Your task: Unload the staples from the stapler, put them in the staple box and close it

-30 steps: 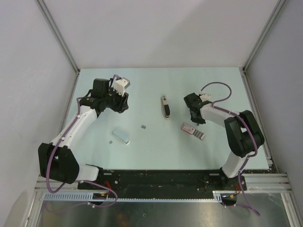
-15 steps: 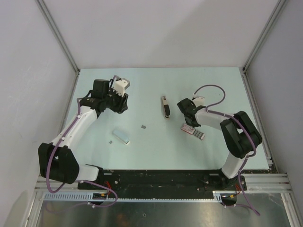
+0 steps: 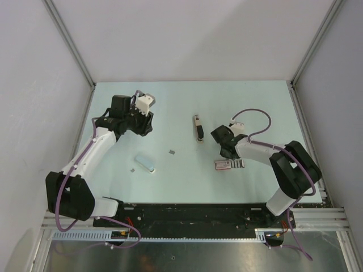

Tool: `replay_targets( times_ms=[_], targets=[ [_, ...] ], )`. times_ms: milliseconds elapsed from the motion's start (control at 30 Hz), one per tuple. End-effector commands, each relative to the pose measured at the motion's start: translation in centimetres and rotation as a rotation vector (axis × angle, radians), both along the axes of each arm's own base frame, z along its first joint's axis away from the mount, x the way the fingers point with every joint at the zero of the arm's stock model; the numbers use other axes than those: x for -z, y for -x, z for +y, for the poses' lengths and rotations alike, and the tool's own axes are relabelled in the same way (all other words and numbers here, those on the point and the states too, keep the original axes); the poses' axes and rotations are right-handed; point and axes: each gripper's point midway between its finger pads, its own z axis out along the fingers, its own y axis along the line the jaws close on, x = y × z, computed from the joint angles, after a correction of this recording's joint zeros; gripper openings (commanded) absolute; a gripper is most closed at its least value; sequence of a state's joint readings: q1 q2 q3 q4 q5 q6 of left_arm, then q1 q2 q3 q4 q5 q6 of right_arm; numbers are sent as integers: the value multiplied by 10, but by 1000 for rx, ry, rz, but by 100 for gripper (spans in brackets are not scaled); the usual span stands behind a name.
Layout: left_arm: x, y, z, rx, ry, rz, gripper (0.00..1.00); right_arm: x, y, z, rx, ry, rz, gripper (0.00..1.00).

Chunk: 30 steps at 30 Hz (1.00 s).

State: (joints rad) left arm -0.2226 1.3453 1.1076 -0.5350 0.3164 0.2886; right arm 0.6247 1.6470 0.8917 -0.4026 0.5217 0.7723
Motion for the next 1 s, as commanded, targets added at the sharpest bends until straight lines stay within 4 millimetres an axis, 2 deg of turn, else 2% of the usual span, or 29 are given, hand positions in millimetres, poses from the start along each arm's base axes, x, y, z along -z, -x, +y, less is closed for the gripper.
replay_targets(
  times_ms=[0, 233, 400, 700, 967],
  targets=[
    [-11, 3, -1, 3, 8, -42, 47, -4, 22, -1, -1, -30, 52, 0],
    [-8, 3, 1, -3, -2, -37, 47, -31, 13, -16, 15, -40, -13, 0],
    [-11, 0, 3, -7, -11, -49, 47, -43, 21, -23, -10, -14, -25, 0],
    [-12, -1, 2, -11, -4, -45, 47, -27, 61, -35, -83, -8, 62, 0],
    [-13, -2, 0, -15, 3, -42, 47, -29, 63, -28, -148, -41, 35, 0]
  ],
)
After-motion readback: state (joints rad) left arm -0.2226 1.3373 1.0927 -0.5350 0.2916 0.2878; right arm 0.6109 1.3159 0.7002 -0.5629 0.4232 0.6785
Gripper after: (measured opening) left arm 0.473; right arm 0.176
